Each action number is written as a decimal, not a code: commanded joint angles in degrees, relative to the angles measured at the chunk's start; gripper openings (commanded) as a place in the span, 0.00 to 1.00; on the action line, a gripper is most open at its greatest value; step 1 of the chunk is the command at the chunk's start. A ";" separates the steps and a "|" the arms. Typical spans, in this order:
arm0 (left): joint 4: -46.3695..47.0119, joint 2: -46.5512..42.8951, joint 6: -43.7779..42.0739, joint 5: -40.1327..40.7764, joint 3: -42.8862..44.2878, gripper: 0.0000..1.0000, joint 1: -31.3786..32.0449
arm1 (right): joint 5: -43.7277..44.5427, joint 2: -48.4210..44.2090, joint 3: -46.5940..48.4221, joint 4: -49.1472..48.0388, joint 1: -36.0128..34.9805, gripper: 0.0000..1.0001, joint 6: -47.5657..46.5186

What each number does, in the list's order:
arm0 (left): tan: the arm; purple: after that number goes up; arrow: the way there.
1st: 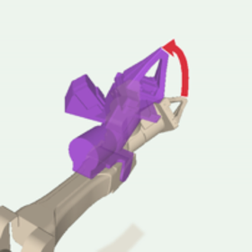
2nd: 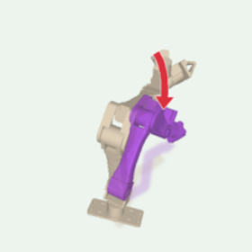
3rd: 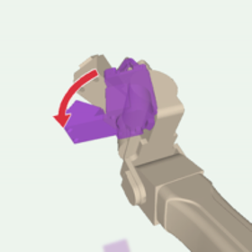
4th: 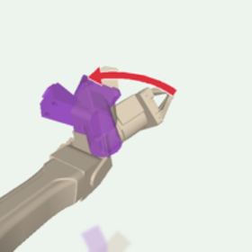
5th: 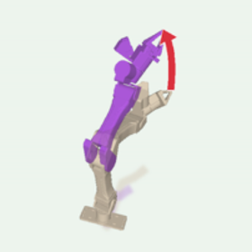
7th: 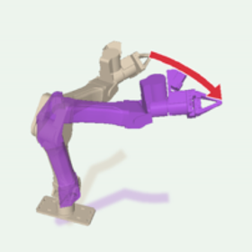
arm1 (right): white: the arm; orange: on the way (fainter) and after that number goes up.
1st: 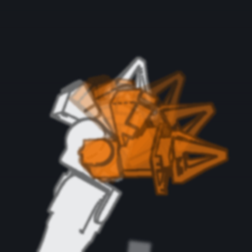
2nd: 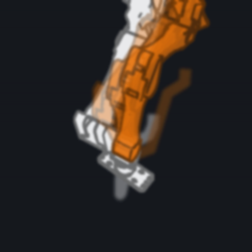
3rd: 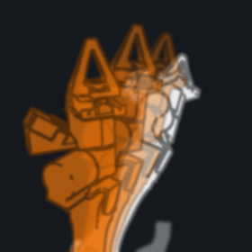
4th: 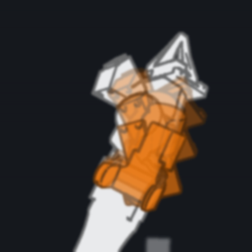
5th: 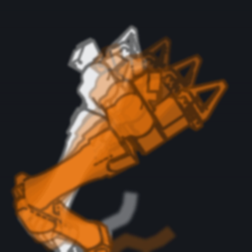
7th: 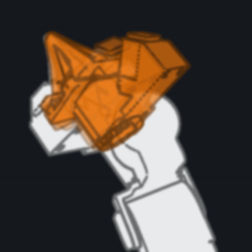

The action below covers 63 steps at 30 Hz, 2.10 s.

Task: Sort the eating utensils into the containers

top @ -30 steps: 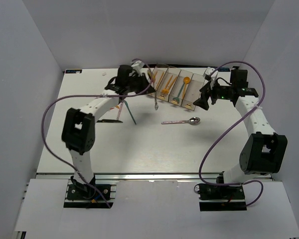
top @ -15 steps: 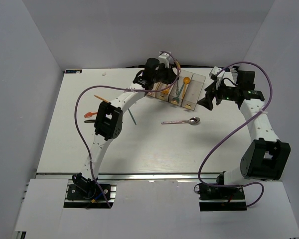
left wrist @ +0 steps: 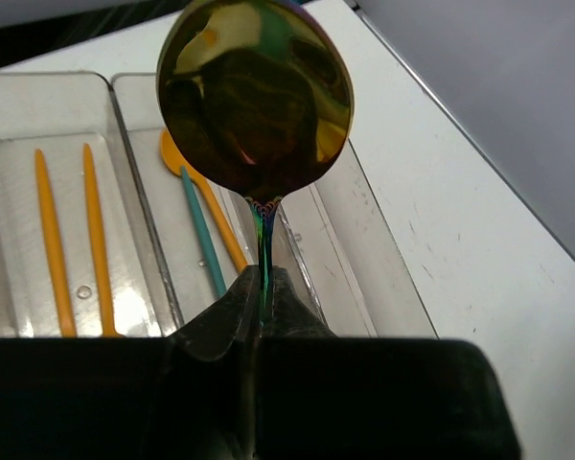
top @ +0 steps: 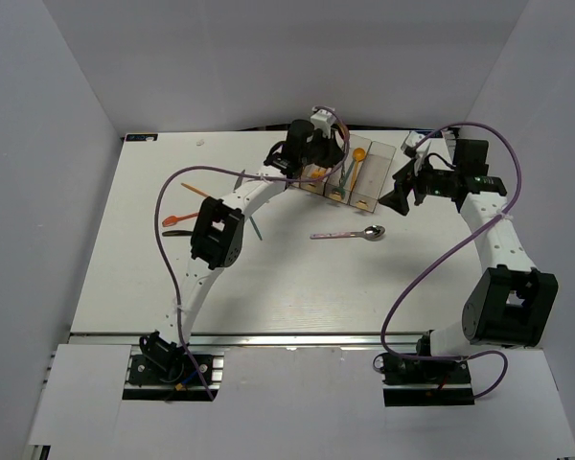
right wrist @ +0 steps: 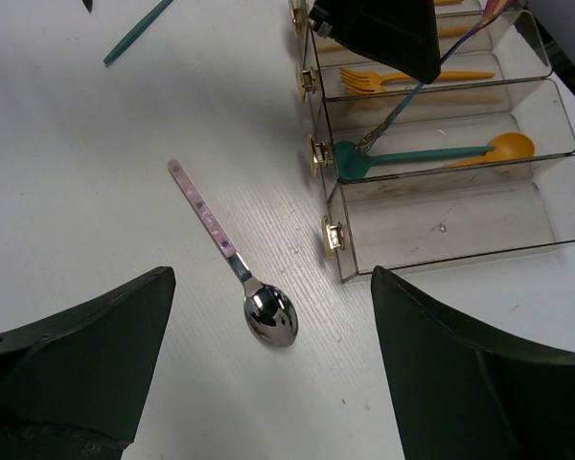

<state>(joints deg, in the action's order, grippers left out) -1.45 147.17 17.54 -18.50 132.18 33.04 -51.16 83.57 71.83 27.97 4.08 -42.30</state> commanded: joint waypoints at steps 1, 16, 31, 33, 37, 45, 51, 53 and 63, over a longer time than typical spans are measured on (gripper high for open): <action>-1.18 -0.75 -1.54 -0.48 2.12 0.00 1.50 | -1.14 -1.13 -1.17 -1.60 0.14 0.89 0.56; -4.35 -4.00 -2.69 2.07 1.33 0.51 2.30 | -1.75 -1.04 -1.70 -0.10 -0.03 0.89 -1.73; -4.70 -38.21 5.04 -0.47 -31.94 0.58 -8.33 | -4.93 5.02 4.19 26.07 -6.26 0.89 -33.52; -3.91 -44.66 7.24 -1.36 -44.47 0.60 -12.46 | -3.17 5.90 4.37 27.66 -8.63 0.89 -37.93; -4.52 -60.83 8.03 -0.75 -62.45 0.69 -18.52 | 1.13 6.34 2.97 27.15 -12.16 0.89 -40.92; -11.02 -88.34 11.63 5.75 -85.76 0.77 -23.37 | 7.29 7.75 -0.11 25.65 -14.97 0.89 -44.53; -12.52 -97.24 16.56 8.92 -95.61 0.78 -23.54 | 14.14 13.10 1.46 25.04 -17.26 0.88 -44.63; -13.83 -97.95 16.39 10.32 -96.06 0.79 -23.54 | 15.38 15.56 2.43 23.98 -18.05 0.84 -41.92; -16.39 -97.95 15.95 12.53 -95.09 0.81 -23.63 | 13.64 16.45 5.16 19.49 -15.42 0.78 -36.36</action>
<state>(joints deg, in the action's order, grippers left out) -16.99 50.41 33.04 -7.16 36.03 9.80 -35.05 102.15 74.76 48.31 -13.43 -80.27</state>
